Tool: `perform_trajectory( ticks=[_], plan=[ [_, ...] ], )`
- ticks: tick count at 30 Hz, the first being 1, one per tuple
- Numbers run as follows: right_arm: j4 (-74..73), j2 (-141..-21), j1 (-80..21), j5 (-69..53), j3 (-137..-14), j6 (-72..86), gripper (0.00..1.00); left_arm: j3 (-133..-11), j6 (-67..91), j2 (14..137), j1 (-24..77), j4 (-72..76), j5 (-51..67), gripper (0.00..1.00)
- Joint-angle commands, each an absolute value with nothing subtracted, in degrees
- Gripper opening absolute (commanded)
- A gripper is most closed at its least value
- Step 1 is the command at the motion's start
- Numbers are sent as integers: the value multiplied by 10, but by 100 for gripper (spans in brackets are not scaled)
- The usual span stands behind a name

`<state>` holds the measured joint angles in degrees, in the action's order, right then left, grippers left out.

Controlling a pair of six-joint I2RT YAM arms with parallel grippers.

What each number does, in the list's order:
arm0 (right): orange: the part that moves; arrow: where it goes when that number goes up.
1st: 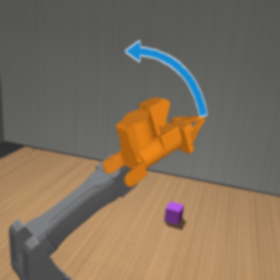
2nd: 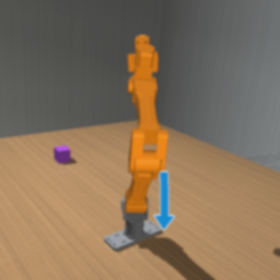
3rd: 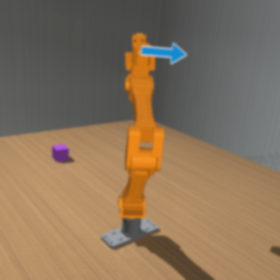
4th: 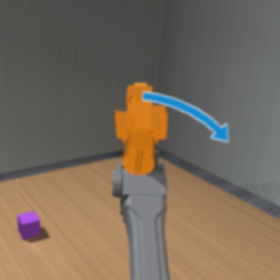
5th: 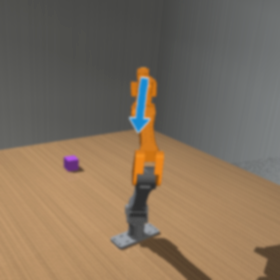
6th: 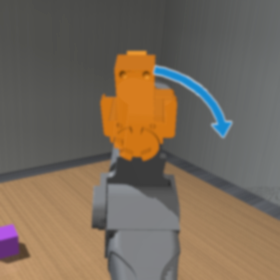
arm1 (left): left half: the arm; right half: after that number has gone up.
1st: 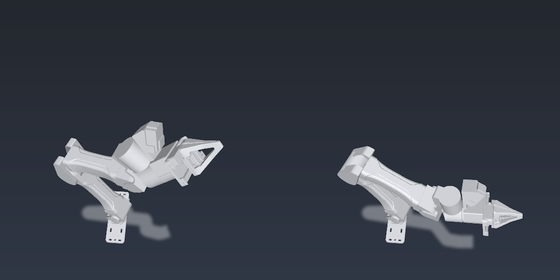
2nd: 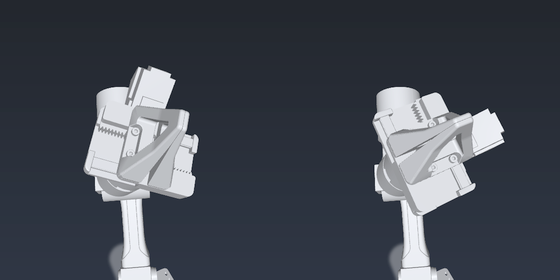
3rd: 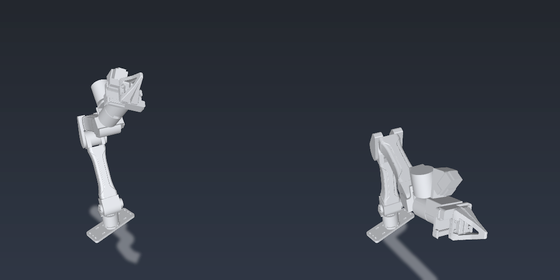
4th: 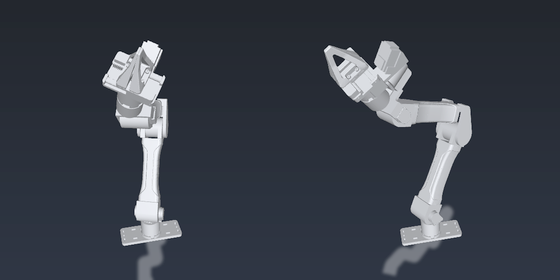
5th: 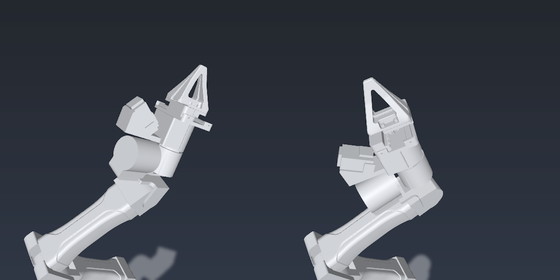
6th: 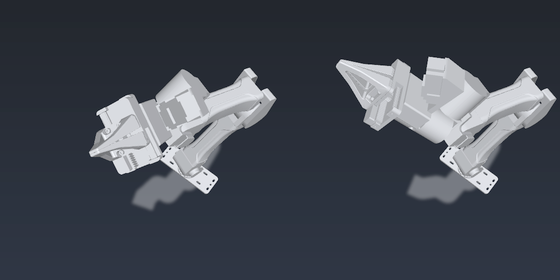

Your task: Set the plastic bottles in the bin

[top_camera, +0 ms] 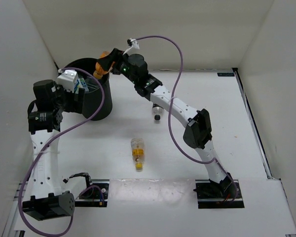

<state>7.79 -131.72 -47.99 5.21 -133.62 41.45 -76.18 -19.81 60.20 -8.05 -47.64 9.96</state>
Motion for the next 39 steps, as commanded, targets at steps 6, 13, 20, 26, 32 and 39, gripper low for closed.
perform_trajectory(
  ticks=[6,13,20,26,32,39],
  plan=[
    [132,-1337,-511,99,-1387,411,0,-789,-171,630,-82,-458,167,100],
    [113,-1375,-540,176,-1409,387,18,-773,-186,614,-82,-458,150,100],
    [106,-1340,-540,159,-1409,328,100,-767,-192,602,-82,-458,145,100],
    [119,-1262,-540,154,-1390,255,100,-773,-187,602,-82,-458,163,100],
    [19,-1108,-545,292,-1264,176,100,-808,-187,624,-73,-490,190,100],
    [-263,-886,-473,486,-1049,200,100,-959,-221,719,19,-638,179,100]
  ],
)
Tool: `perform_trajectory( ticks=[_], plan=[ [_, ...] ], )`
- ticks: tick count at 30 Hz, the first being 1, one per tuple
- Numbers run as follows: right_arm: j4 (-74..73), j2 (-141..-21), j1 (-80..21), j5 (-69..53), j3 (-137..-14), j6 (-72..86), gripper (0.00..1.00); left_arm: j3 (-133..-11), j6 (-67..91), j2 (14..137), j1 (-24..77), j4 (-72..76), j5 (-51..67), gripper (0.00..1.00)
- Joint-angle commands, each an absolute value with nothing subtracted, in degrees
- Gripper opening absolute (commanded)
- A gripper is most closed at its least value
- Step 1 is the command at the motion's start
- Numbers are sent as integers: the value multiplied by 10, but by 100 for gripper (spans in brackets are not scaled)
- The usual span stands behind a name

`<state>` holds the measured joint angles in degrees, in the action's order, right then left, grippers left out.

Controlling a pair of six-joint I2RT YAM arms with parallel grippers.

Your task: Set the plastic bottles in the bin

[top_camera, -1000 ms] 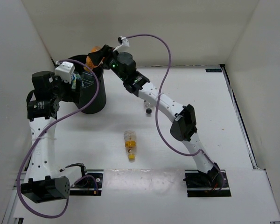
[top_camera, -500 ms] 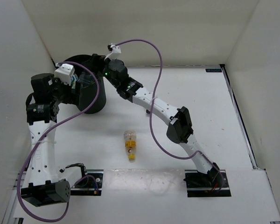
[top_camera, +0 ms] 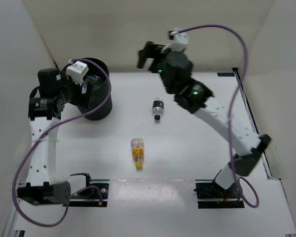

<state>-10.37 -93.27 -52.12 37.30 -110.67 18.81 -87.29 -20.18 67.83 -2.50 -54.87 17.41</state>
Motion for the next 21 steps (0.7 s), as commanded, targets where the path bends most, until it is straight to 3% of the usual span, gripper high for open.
perform_trajectory(
  ticks=[1,3,4,5,10,15,21],
  plan=[
    [-344,-868,-455,474,-1024,226,100,-1008,-228,749,41,-684,167,100],
    [-401,-806,-400,429,-924,296,100,-1176,-241,818,109,-783,144,100],
    [-428,-783,-382,412,-883,312,100,-1199,-223,864,137,-821,126,100],
    [-428,-761,-353,397,-799,325,100,-1205,-231,873,169,-821,61,100],
    [-428,-628,-287,342,-618,398,100,-1171,-303,945,368,-791,1,100],
    [-479,-558,-247,344,-560,466,100,-1112,-192,1005,384,-527,20,100],
    [-522,-498,-218,356,-522,506,100,-1236,-49,1198,379,-483,89,100]
  ],
)
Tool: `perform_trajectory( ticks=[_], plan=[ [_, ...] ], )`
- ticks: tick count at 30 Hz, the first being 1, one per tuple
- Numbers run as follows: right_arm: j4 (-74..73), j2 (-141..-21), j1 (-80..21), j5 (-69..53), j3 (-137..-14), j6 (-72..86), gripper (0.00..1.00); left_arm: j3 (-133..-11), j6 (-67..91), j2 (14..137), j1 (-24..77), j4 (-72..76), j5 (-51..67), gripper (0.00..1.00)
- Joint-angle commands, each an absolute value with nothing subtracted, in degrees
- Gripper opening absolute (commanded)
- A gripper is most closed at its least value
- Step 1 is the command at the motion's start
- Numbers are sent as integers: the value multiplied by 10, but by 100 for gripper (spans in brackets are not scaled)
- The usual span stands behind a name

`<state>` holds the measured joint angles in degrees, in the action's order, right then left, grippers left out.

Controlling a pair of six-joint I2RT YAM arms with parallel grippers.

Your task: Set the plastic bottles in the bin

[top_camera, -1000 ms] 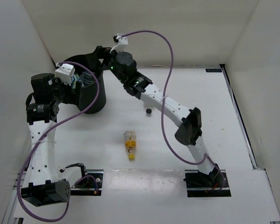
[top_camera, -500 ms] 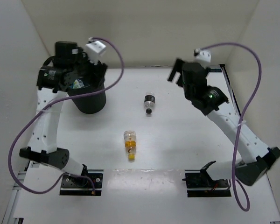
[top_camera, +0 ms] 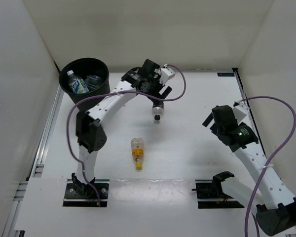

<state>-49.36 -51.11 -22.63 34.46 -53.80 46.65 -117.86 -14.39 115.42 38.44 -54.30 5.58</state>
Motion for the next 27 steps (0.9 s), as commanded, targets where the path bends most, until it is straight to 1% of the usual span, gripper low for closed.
perform_trajectory(
  ticks=[1,3,5,10,12,17,18,19,20,21,24,25,27],
  plan=[
    [-529,-488,-218,356,-517,506,100,-1257,-19,1220,379,-483,98,100],
    [-529,-480,-218,361,-501,506,100,-1264,-11,1266,373,-483,116,100],
    [-529,-475,-218,361,-492,493,100,-1264,4,1300,373,-483,107,100],
    [-516,-486,-213,319,-476,471,100,-1271,17,1353,373,-471,-2,100],
    [-509,-491,-213,298,-476,471,100,-1277,17,1373,373,-466,-2,100],
    [-494,-491,-213,253,-437,480,100,-1277,4,1403,373,-466,45,100],
    [-494,-491,-213,253,-432,480,98,-1282,-5,1411,373,-466,45,99],
    [-489,-491,-213,248,-432,474,95,-1282,-5,1412,373,-466,45,95],
    [-489,-491,-213,248,-432,465,94,-1282,-15,1417,367,-466,51,84],
    [-489,-483,-213,248,-432,465,92,-1288,-27,1417,367,-471,51,61],
    [-489,-470,-213,261,-437,460,89,-1288,-46,1393,355,-476,77,25],
    [-489,-470,-213,261,-437,460,88,-1288,-51,1367,355,-482,77,10],
    [-476,-470,-213,261,-437,460,83,-1288,-78,1331,355,-482,63,10]
  ],
)
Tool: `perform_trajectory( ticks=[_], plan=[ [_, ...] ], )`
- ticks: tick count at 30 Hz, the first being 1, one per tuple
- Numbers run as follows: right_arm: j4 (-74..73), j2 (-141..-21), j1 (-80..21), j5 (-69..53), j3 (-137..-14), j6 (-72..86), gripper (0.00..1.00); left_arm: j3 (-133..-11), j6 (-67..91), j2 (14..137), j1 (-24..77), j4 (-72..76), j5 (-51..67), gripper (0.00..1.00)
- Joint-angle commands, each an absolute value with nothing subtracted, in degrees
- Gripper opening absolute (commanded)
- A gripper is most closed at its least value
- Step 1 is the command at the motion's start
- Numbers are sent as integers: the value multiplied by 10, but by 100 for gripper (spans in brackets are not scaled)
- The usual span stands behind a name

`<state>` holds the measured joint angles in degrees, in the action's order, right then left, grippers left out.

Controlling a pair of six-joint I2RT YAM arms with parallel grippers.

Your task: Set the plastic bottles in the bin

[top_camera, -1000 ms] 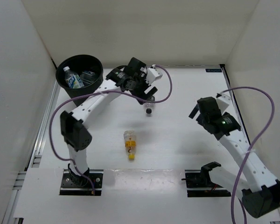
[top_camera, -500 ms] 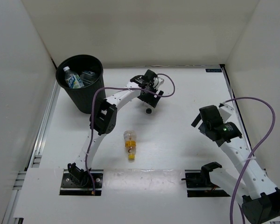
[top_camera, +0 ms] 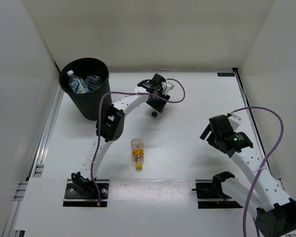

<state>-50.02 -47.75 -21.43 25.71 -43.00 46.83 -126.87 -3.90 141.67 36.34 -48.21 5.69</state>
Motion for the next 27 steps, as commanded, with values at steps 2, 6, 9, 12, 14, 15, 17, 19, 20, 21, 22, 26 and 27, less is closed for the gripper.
perform_trajectory(
  ticks=[2,6,9,12,14,15,17,19,20,21,22,26,27],
  plan=[
    [-469,-470,-213,251,-437,465,82,-1288,-96,1263,355,-482,36,10],
    [-455,-488,-225,242,-449,465,81,-1288,-137,1134,355,-458,-61,10],
    [-450,-502,-248,248,-460,465,81,-1252,-231,1035,342,-410,-147,10],
    [-450,-516,-279,270,-466,471,81,-1251,-283,998,287,-361,-270,13],
    [-450,-521,-299,280,-466,486,81,-1238,-283,975,231,-361,-281,16],
    [-450,-527,-304,292,-466,486,83,-1222,-283,967,215,-361,-281,16],
    [-450,-533,-311,298,-472,491,85,-1172,-275,943,174,-361,-271,16],
    [-462,-547,-316,303,-478,491,86,-1144,-270,937,149,-361,-229,17],
    [-462,-548,-316,303,-478,491,86,-1117,-276,930,129,-361,-212,17],
    [-470,-554,-322,303,-478,491,86,-1103,-281,924,121,-361,-204,17],
    [-476,-554,-328,303,-483,491,86,-1093,-281,924,114,-361,-195,17],
    [-490,-548,-344,329,-483,503,86,-1058,-246,929,66,-361,-139,19],
    [-496,-548,-352,334,-483,509,86,-1050,-239,935,61,-361,-129,21]
  ],
)
